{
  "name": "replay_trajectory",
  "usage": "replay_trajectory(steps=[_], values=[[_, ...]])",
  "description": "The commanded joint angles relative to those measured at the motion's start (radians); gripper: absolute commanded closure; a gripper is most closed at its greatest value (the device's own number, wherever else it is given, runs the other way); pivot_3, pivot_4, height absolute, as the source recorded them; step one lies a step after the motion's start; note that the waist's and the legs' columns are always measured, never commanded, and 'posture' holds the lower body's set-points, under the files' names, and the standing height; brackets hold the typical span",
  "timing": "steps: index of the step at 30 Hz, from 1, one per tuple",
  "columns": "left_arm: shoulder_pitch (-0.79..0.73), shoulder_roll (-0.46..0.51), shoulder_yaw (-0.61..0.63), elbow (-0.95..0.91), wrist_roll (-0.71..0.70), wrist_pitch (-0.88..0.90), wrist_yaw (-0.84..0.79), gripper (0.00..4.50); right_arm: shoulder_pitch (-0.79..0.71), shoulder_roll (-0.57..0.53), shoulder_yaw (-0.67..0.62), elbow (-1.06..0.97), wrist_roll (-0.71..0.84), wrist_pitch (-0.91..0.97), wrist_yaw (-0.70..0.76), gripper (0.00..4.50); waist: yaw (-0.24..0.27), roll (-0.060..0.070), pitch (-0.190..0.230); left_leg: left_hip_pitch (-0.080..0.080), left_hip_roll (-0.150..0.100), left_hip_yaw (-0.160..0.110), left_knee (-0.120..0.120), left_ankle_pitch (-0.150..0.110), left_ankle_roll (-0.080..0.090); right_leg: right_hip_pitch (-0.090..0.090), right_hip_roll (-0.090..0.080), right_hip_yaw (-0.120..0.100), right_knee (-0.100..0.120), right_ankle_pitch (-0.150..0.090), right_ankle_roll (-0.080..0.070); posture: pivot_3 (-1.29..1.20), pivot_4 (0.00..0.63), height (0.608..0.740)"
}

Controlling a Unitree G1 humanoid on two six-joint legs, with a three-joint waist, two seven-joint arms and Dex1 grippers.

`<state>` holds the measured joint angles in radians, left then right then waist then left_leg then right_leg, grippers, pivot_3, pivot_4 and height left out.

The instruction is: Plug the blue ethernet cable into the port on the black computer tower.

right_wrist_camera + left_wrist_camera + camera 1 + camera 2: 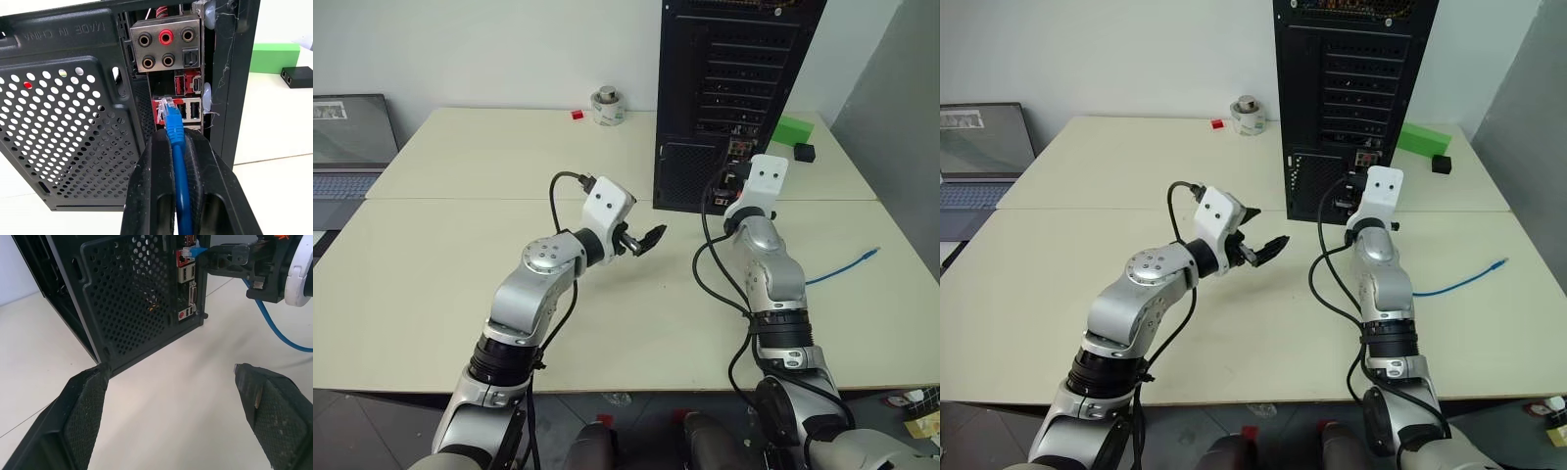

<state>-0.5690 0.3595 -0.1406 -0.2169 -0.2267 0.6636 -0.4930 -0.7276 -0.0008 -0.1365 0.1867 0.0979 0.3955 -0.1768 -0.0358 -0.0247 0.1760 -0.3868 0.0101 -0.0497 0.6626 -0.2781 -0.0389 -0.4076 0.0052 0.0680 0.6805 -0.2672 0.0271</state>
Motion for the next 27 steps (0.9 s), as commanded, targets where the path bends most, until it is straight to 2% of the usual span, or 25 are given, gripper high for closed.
replay_trajectory(steps=[1, 27], values=[[-0.007, 0.005, 0.019, -0.022, 0.001, -0.025, -0.005, 0.22, -0.031, -0.002, 0.004, -0.010, -0.009, -0.027, -0.003, 4.49, 0.000, 0.000, 0.000, 0.000, 0.000, 0.000, 0.000, 0.000, 0.000, 0.000, 0.000, 0.000, 0.000, 0.000, 0.000, 0.00, 0.150, 0.740], [-0.005, 0.006, 0.020, -0.025, 0.006, -0.025, 0.000, 0.22, -0.055, 0.032, 0.020, 0.022, -0.048, -0.032, -0.080, 4.49, 0.000, 0.000, 0.000, 0.000, 0.000, 0.000, 0.000, 0.000, 0.000, 0.000, 0.000, 0.000, 0.000, 0.000, 0.000, 0.00, 0.150, 0.740]])
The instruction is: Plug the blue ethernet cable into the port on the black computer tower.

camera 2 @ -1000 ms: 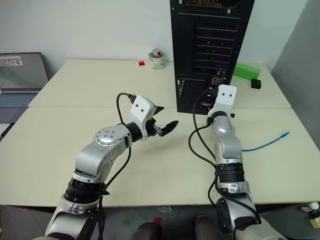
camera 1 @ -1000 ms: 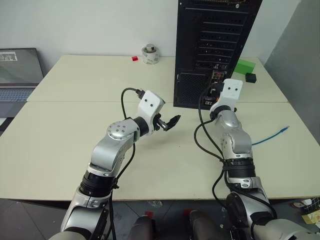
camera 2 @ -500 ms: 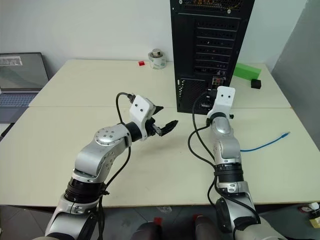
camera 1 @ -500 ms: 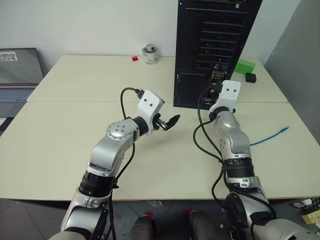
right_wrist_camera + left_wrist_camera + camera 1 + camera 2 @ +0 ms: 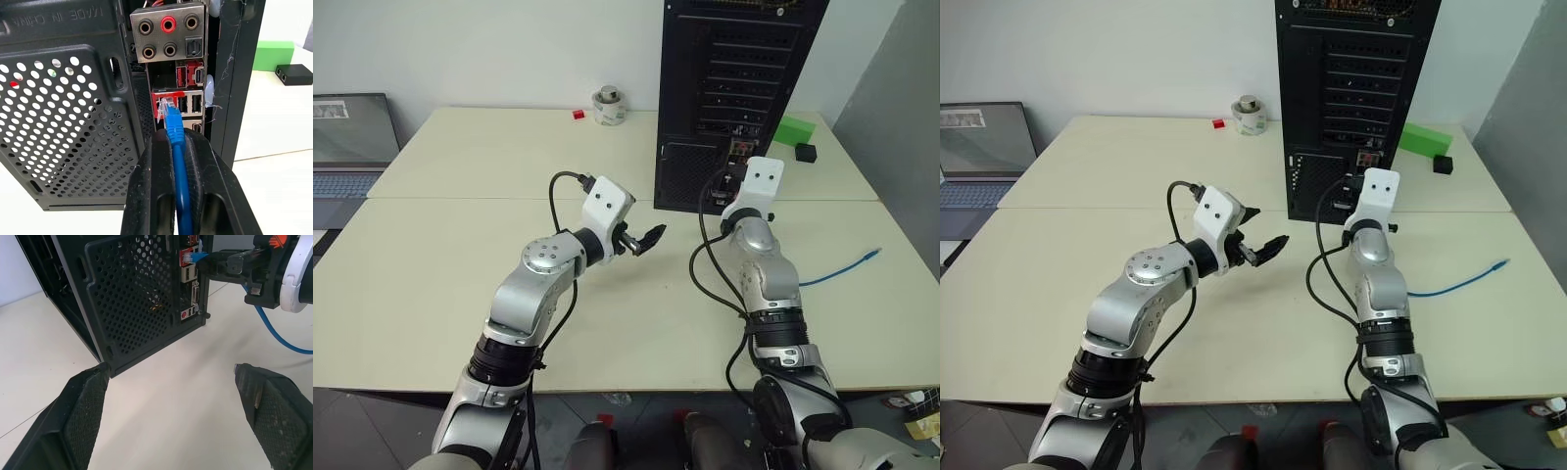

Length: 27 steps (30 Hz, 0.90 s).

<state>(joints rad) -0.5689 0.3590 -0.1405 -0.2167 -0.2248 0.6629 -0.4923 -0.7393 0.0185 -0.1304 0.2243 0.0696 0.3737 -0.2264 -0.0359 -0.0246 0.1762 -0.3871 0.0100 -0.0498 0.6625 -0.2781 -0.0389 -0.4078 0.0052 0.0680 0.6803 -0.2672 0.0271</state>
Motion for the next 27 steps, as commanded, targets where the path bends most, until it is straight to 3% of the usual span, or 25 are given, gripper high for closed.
replay_trajectory(steps=[1, 27], values=[[-0.006, 0.007, 0.020, -0.024, 0.005, -0.024, -0.001, 0.22, -0.046, 0.019, 0.015, -0.011, -0.024, -0.011, -0.037, 4.49, 0.000, 0.000, 0.000, 0.000, 0.000, 0.000, 0.000, 0.000, 0.000, 0.000, 0.000, 0.000, 0.000, 0.000, 0.000, 0.00, 0.150, 0.740], [-0.017, 0.027, 0.029, -0.065, -0.040, -0.022, -0.073, 0.22, -0.175, 0.037, 0.027, 0.217, -0.075, -0.135, -0.073, 4.50, -0.027, 0.000, 0.000, 0.001, 0.001, 0.001, 0.000, 0.000, 0.000, -0.001, 0.001, 0.001, 0.001, 0.000, 0.000, 0.00, 0.150, 0.740]])
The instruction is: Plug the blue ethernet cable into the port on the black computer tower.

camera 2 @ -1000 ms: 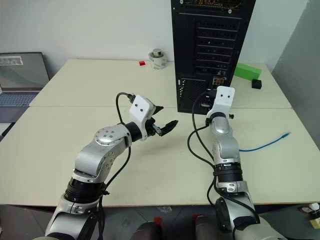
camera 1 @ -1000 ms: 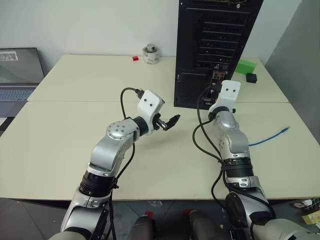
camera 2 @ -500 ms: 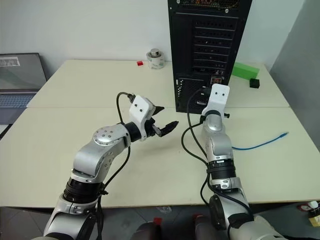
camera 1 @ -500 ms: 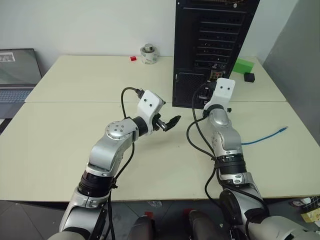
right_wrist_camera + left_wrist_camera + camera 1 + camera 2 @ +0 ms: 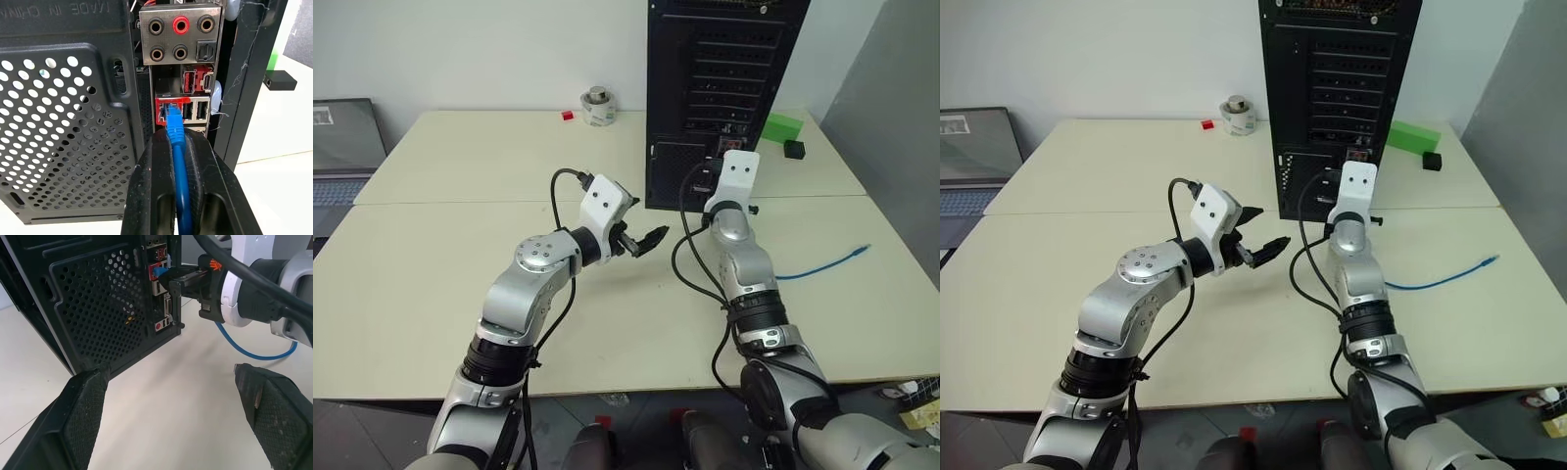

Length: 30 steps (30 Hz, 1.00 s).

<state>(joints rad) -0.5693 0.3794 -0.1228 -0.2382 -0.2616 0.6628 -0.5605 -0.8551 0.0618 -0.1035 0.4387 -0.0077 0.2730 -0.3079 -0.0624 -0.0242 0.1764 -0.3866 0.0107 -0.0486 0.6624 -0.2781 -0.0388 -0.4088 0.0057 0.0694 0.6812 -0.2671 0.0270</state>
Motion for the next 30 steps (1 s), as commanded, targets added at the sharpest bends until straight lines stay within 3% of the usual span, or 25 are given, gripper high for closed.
replay_trajectory(steps=[1, 7, 9, 16, 27, 30], values=[[-0.016, 0.007, 0.012, -0.044, -0.002, -0.022, -0.005, 0.22, -0.061, -0.007, -0.001, 0.006, 0.004, -0.037, 0.010, 4.50, -0.001, 0.000, 0.000, 0.000, 0.000, 0.000, 0.000, 0.000, 0.000, 0.000, 0.000, 0.000, 0.000, 0.000, 0.000, 0.00, 0.150, 0.740], [-0.011, 0.014, 0.011, -0.038, 0.008, -0.030, -0.001, 0.22, -0.026, -0.006, 0.005, -0.011, 0.030, -0.049, 0.072, 4.50, -0.012, 0.000, 0.000, 0.000, 0.000, 0.000, 0.000, 0.000, 0.000, 0.000, 0.000, 0.000, 0.000, 0.000, 0.000, 0.00, 0.150, 0.740], [-0.012, 0.016, 0.007, -0.035, 0.013, -0.035, 0.000, 0.22, -0.002, -0.008, 0.007, -0.039, 0.034, -0.041, 0.085, 3.80, -0.017, 0.000, 0.000, 0.000, 0.001, 0.000, 0.000, 0.000, 0.000, 0.000, 0.001, 0.000, 0.000, 0.000, 0.000, 0.00, 0.150, 0.740], [-0.010, 0.012, -0.005, -0.011, 0.027, -0.068, -0.002, 0.22, 0.087, -0.027, 0.019, -0.159, 0.042, 0.029, 0.135, 2.31, -0.016, 0.000, 0.000, -0.005, 0.000, -0.002, -0.001, 0.000, 0.000, -0.002, 0.000, 0.000, -0.001, 0.000, 0.000, 0.00, 0.150, 0.740], [-0.053, 0.014, 0.034, 0.094, 0.045, -0.087, 0.010, 0.22, 0.337, -0.191, 0.032, -0.723, 0.173, 0.359, 0.392, 0.03, 0.009, 0.000, 0.000, -0.010, -0.001, -0.003, 0.000, 0.000, 0.000, -0.007, -0.005, -0.003, 0.000, 0.000, 0.000, 0.00, 0.150, 0.740], [-0.069, 0.034, 0.063, 0.129, 0.035, -0.107, -0.014, 0.22, 0.377, -0.292, 0.008, -0.847, 0.255, 0.433, 0.509, 0.01, 0.012, 0.000, 0.000, -0.011, -0.002, -0.003, 0.001, 0.000, 0.000, -0.008, -0.005, -0.004, 0.000, 0.000, 0.000, 0.00, 0.150, 0.740]])
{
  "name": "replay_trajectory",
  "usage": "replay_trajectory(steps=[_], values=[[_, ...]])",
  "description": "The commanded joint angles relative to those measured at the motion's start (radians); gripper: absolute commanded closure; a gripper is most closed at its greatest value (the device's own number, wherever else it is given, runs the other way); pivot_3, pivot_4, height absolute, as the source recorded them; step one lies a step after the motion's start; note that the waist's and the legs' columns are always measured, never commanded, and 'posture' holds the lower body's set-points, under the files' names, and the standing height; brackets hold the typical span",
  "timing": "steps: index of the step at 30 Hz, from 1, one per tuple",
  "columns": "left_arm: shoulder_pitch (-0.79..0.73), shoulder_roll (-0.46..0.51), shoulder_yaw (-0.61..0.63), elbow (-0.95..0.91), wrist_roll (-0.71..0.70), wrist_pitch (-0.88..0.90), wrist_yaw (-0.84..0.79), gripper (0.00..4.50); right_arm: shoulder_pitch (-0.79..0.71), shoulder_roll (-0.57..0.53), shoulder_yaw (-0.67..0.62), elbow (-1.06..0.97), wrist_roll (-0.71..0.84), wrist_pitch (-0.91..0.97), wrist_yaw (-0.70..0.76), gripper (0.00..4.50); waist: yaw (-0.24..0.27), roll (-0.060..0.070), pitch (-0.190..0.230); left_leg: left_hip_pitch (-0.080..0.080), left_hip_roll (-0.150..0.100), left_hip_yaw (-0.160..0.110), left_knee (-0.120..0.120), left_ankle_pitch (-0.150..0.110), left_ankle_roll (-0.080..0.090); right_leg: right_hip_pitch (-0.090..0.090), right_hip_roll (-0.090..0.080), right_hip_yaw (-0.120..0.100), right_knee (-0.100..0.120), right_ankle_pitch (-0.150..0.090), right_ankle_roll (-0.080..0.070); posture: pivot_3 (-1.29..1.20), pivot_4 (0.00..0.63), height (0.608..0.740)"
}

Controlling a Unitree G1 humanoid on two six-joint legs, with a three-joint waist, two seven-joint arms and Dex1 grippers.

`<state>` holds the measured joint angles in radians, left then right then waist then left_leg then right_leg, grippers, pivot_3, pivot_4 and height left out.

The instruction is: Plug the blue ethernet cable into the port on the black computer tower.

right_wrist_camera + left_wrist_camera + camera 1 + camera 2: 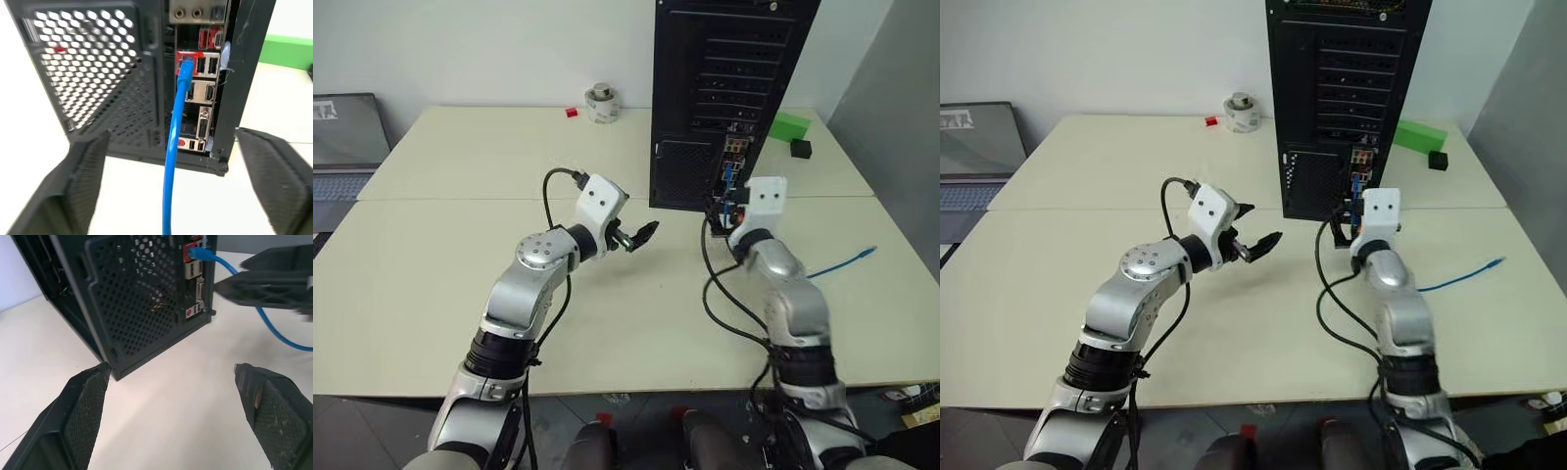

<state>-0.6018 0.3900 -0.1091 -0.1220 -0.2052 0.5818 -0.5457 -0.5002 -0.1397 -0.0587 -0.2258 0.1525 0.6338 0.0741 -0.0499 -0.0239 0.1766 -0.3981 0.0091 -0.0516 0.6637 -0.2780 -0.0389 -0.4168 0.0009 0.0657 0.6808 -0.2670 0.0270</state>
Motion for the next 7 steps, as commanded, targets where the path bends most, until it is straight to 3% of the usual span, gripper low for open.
replay_trajectory(steps=[1, 7], values=[[-0.043, 0.035, 0.052, 0.028, -0.018, -0.039, -0.041, 0.22, 0.031, -0.126, -0.050, -0.208, 0.123, 0.090, 0.166, 0.01, 0.001, 0.000, 0.000, 0.001, 0.000, 0.000, 0.000, 0.000, 0.000, 0.000, 0.000, 0.000, 0.000, 0.000, 0.000, 0.00, 0.150, 0.740], [-0.101, 0.082, 0.071, 0.124, -0.041, -0.076, -0.128, 0.22, 0.037, -0.329, -0.156, -0.217, 0.208, 0.129, 0.314, 0.01, 0.003, 0.000, 0.000, 0.000, -0.001, -0.001, 0.000, 0.000, 0.000, 0.001, 0.003, -0.001, -0.001, 0.000, 0.000, 0.00, 0.150, 0.740]])
